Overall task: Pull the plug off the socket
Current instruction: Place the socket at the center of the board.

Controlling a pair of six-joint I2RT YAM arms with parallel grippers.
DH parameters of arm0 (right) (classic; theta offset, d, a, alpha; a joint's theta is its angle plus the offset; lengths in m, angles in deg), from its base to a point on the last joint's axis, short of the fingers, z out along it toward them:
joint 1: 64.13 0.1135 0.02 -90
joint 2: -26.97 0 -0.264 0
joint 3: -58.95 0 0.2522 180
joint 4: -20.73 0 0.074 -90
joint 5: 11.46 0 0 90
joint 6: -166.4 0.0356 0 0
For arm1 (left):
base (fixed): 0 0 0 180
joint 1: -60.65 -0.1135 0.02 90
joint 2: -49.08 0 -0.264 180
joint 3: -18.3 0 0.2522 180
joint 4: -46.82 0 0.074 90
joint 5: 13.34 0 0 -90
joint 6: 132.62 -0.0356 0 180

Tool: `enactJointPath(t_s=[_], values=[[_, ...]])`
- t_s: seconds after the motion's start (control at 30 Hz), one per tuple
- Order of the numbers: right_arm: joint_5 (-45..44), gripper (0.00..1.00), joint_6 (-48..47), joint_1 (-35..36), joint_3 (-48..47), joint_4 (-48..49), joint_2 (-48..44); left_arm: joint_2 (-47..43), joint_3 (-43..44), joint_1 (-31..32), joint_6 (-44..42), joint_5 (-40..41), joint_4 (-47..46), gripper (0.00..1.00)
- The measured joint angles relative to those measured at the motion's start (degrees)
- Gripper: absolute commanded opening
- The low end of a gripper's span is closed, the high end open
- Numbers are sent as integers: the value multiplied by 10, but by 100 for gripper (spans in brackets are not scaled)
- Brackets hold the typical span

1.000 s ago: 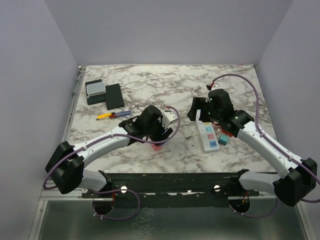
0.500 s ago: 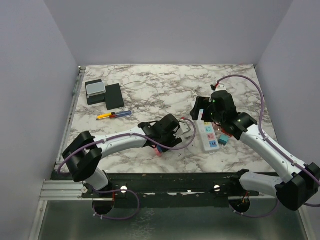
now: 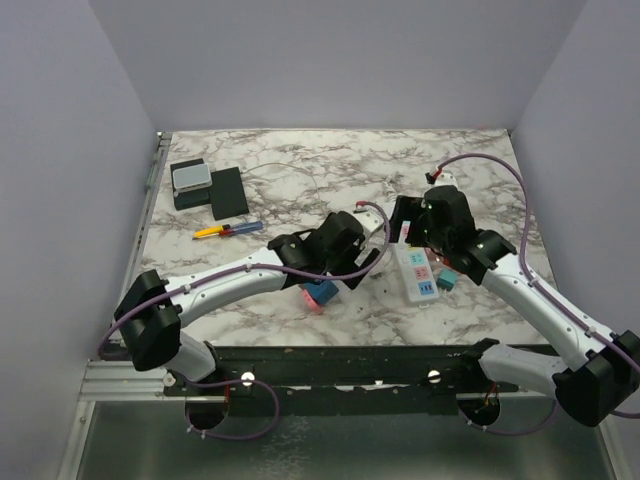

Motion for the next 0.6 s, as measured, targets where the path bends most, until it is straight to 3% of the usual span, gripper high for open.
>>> enactJointPath(t_s=[0.3,0.6], values=[[20,82,-10,0,40,31,-21,-83,-44,-12,169,75,-18,99],[169,80,-16,9,163,112,-110,-119,-112,-83,185,39,-20,99]])
